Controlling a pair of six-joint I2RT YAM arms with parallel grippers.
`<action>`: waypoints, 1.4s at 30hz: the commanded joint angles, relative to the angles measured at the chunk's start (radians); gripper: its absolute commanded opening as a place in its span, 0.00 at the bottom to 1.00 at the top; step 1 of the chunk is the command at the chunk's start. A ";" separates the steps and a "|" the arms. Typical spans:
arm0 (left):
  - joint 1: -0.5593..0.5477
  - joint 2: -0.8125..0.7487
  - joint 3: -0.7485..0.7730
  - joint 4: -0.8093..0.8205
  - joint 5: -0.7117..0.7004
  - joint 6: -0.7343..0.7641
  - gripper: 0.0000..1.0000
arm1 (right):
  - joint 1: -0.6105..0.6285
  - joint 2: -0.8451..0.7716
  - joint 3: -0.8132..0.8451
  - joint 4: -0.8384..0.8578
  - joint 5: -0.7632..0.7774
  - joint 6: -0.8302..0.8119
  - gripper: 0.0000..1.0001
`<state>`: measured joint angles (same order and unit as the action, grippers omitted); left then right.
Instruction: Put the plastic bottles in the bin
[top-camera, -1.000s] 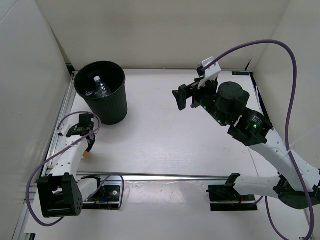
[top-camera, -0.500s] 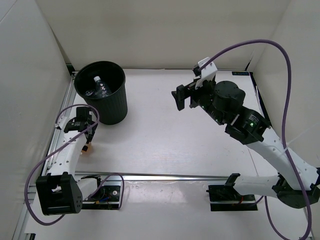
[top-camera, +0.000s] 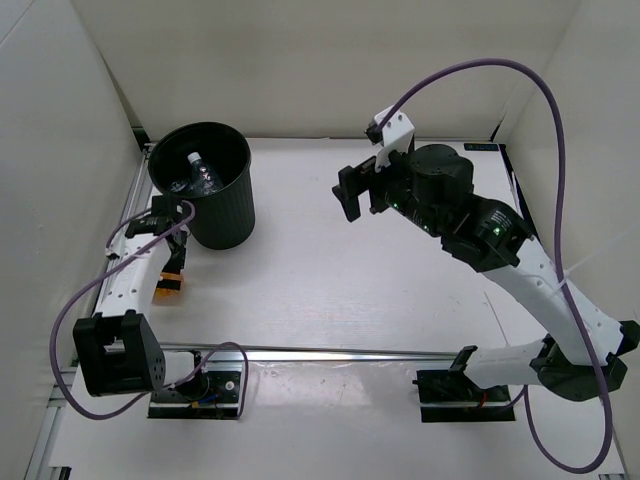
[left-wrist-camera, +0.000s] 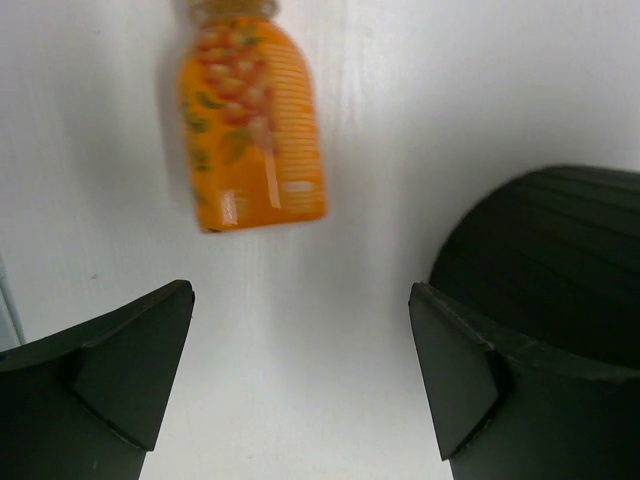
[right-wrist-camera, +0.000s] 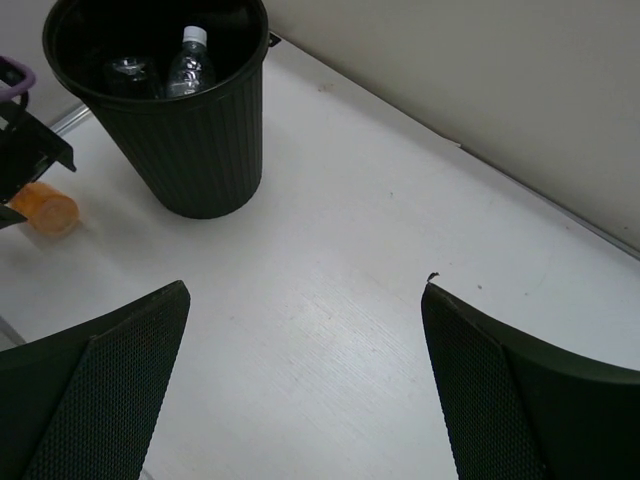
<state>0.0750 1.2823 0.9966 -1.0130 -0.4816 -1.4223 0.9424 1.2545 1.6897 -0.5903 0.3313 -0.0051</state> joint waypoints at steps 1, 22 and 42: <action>0.034 0.003 0.011 -0.081 -0.022 -0.150 1.00 | -0.002 0.028 0.076 -0.057 -0.037 0.013 1.00; 0.216 0.350 0.173 0.106 0.008 -0.118 1.00 | 0.007 0.169 0.255 -0.215 -0.115 0.031 1.00; 0.200 0.513 0.493 0.128 -0.005 0.042 1.00 | 0.007 0.142 0.136 -0.171 -0.115 0.059 1.00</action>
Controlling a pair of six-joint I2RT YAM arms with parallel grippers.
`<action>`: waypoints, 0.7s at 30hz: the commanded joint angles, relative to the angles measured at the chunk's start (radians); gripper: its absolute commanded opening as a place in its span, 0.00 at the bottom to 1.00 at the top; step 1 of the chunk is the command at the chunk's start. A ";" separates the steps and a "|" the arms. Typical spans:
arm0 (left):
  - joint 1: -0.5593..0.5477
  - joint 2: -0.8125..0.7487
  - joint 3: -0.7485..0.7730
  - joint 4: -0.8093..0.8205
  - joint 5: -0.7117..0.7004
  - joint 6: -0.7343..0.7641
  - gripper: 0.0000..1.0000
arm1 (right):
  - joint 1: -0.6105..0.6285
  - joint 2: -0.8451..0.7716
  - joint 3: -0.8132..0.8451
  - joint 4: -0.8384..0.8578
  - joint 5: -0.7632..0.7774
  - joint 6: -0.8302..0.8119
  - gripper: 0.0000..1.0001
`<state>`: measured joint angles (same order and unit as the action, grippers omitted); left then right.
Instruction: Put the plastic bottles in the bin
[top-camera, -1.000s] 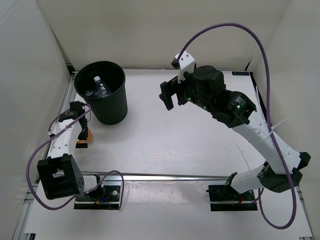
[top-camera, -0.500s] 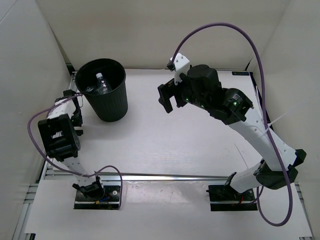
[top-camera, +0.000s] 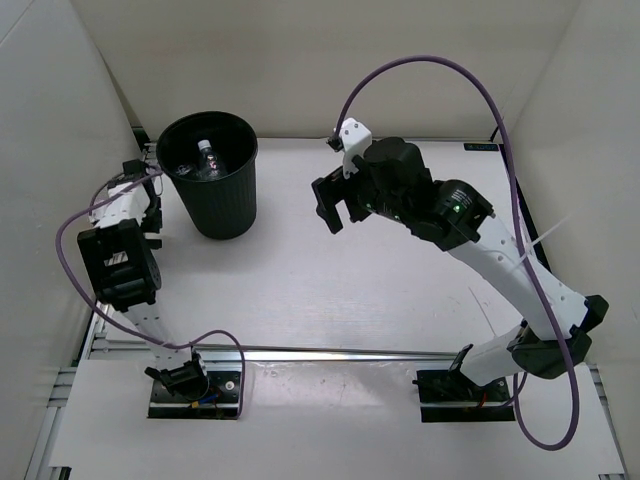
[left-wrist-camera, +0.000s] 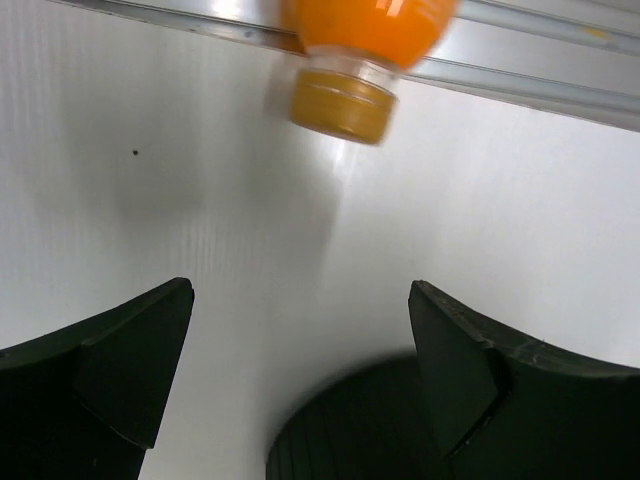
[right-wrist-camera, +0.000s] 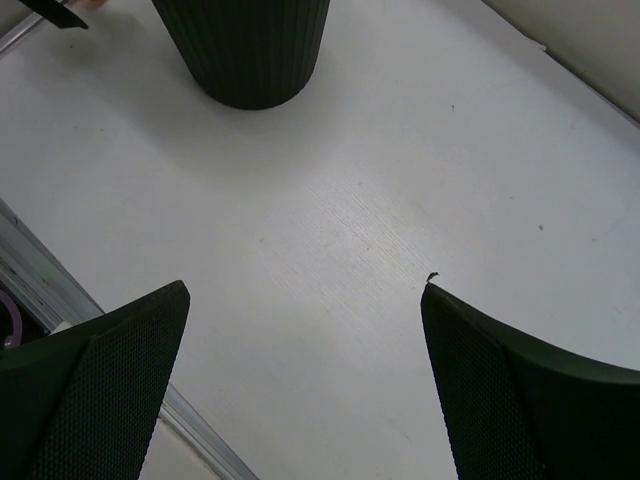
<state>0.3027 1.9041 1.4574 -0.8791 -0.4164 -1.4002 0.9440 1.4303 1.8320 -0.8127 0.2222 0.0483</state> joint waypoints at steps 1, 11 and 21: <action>-0.028 -0.129 0.032 -0.006 -0.079 0.000 1.00 | 0.006 -0.034 -0.019 0.061 -0.006 0.005 1.00; 0.010 0.027 0.244 -0.136 -0.203 0.007 1.00 | 0.006 -0.074 -0.054 0.052 0.014 -0.013 1.00; 0.065 0.085 0.324 -0.196 -0.246 -0.013 1.00 | 0.006 -0.065 -0.063 0.033 0.025 -0.022 1.00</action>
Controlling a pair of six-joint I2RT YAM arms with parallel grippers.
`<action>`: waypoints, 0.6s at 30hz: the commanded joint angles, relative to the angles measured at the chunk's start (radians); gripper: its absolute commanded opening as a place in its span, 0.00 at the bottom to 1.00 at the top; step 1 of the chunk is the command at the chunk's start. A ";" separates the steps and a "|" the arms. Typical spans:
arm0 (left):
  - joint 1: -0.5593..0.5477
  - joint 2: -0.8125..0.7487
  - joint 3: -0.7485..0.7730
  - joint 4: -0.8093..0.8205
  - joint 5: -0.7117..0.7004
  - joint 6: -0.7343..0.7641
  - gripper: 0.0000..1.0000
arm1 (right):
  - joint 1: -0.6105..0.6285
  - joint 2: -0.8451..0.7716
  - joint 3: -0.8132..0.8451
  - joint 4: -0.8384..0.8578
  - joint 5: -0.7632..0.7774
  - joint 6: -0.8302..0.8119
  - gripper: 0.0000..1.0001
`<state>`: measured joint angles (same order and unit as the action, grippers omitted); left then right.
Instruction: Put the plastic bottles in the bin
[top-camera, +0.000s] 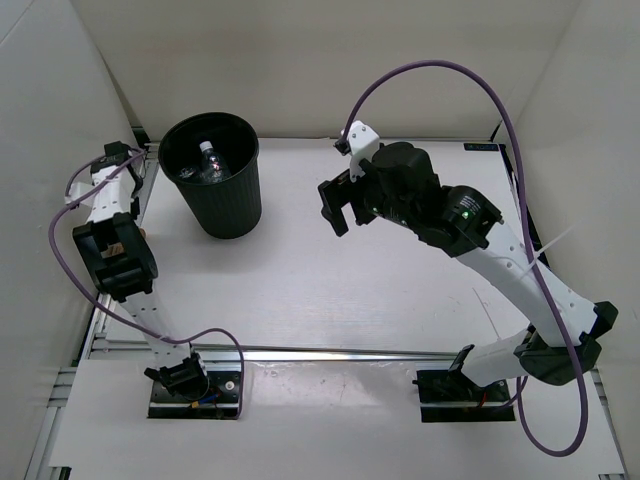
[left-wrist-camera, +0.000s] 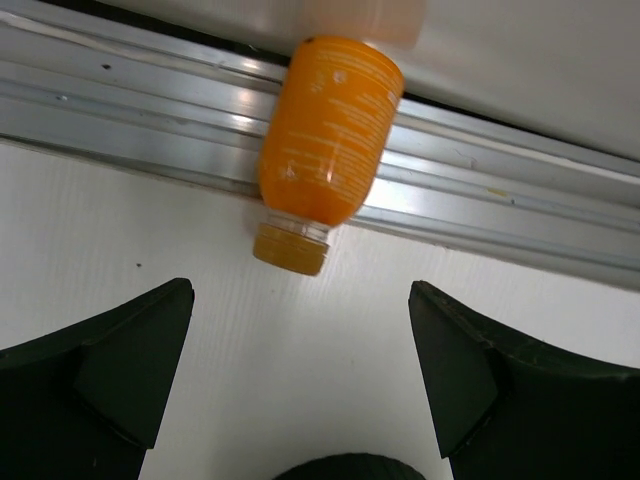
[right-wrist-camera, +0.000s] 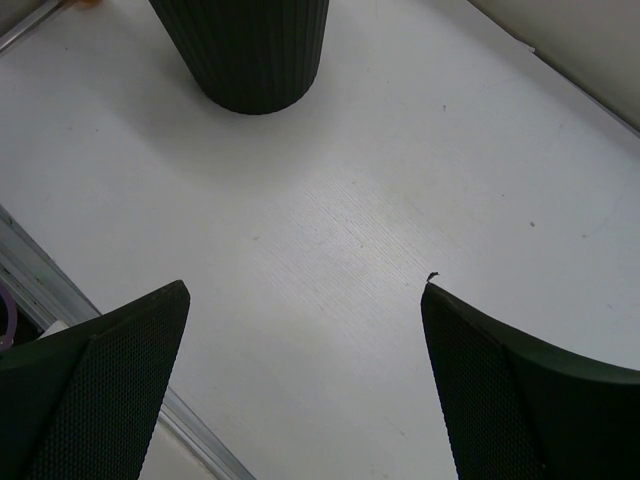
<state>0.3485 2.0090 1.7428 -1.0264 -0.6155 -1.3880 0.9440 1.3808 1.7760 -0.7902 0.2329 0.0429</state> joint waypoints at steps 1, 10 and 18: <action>0.029 -0.010 0.038 -0.049 -0.047 -0.025 1.00 | 0.006 -0.016 -0.007 0.011 0.014 -0.017 1.00; 0.069 0.065 0.060 -0.058 -0.056 -0.003 1.00 | 0.006 0.015 0.002 0.002 0.014 -0.017 1.00; 0.078 0.158 0.116 -0.015 -0.010 0.027 1.00 | 0.006 0.024 0.002 -0.007 0.023 -0.026 1.00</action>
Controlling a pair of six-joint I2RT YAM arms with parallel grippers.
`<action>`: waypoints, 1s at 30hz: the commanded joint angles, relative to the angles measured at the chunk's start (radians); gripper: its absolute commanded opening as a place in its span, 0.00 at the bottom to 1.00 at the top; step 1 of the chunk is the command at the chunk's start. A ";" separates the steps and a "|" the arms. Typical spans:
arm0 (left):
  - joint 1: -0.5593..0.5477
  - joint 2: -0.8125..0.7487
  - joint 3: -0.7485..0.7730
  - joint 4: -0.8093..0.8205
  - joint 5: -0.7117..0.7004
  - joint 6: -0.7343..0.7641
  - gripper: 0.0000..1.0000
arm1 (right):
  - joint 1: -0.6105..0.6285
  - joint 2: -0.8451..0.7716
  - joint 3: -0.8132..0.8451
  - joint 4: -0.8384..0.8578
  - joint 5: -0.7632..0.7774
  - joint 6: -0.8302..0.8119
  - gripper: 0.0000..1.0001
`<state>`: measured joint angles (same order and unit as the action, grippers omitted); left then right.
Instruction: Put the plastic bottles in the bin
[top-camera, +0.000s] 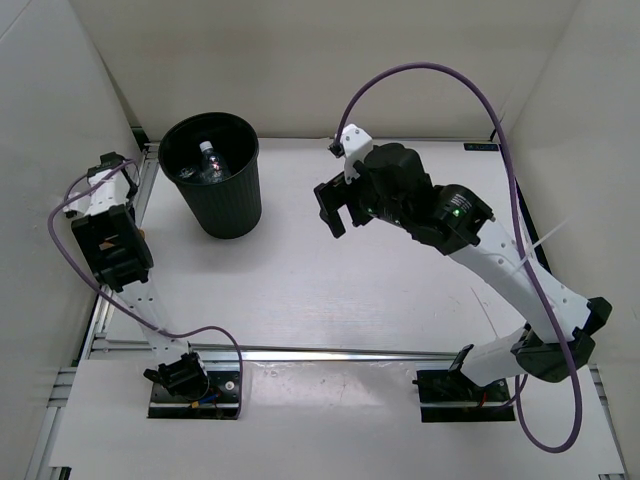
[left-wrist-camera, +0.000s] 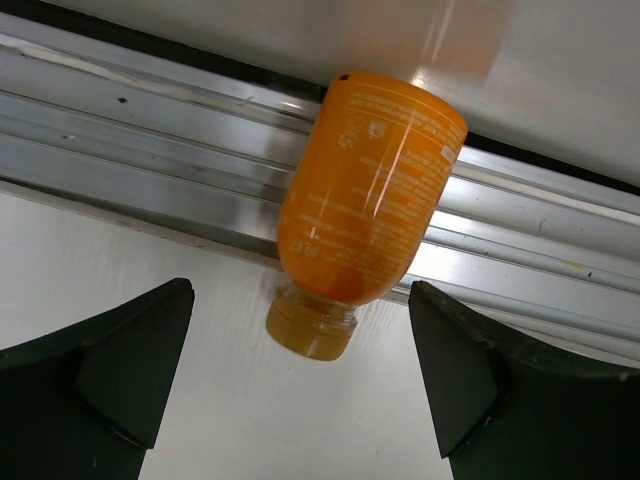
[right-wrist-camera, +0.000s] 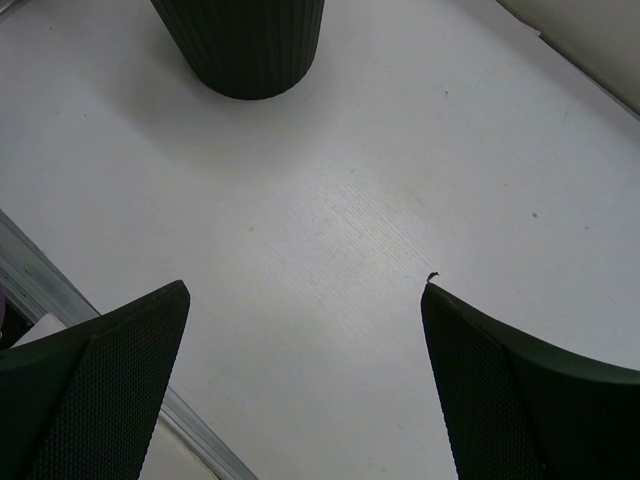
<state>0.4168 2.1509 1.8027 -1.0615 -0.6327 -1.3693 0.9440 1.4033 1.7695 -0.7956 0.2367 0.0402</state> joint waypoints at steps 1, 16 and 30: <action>0.020 0.026 0.069 0.020 0.007 0.009 1.00 | -0.004 0.002 0.008 -0.002 0.019 -0.023 1.00; 0.040 0.132 0.080 0.066 0.060 0.027 0.78 | -0.022 0.029 0.005 -0.021 0.001 0.006 1.00; 0.040 0.087 0.049 0.084 0.126 0.036 0.10 | -0.031 0.048 0.024 -0.021 -0.008 0.015 1.00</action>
<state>0.4267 2.2807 1.8633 -1.0111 -0.5755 -1.3434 0.9165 1.4490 1.7691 -0.8177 0.2325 0.0498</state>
